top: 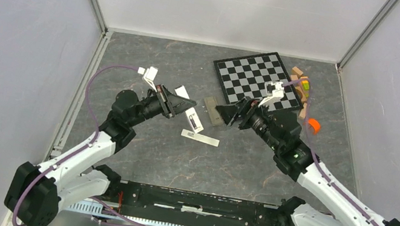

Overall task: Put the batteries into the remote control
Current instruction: Pick up the battery from the center of the board.

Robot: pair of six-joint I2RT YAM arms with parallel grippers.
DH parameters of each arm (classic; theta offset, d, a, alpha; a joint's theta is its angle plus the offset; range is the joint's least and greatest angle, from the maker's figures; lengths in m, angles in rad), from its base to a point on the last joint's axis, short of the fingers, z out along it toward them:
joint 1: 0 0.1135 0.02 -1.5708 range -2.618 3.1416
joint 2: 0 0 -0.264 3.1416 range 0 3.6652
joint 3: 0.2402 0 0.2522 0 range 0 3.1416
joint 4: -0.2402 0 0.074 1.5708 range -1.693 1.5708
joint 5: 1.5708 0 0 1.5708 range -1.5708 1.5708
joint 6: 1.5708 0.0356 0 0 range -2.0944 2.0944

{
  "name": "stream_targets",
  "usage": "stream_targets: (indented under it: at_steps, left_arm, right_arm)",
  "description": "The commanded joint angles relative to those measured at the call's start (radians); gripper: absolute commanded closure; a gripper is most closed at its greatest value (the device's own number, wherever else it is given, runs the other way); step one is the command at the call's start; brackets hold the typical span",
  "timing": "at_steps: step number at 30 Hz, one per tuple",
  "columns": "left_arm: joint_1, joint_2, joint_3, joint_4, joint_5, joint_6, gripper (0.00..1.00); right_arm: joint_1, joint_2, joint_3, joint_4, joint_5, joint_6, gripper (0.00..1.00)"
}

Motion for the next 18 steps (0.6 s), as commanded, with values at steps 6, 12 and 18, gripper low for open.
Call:
stream_targets:
  at_steps: [6,12,18]
  left_arm:
    - [0.001,-0.117,-0.068,-0.210,-0.028,0.192,0.98]
    - [0.003,-0.133,-0.057,-0.247,0.009,0.225,0.98]
    - [0.003,-0.104,-0.043,-0.238,0.067,0.228,0.98]
  right_arm:
    - [-0.227,0.107,0.142,-0.698,0.671,-0.339,0.13]
    - [-0.560,0.253,0.016,-0.604,0.483,-0.337,0.28]
    - [-0.694,0.367,-0.018,-0.549,0.383,-0.406,0.34]
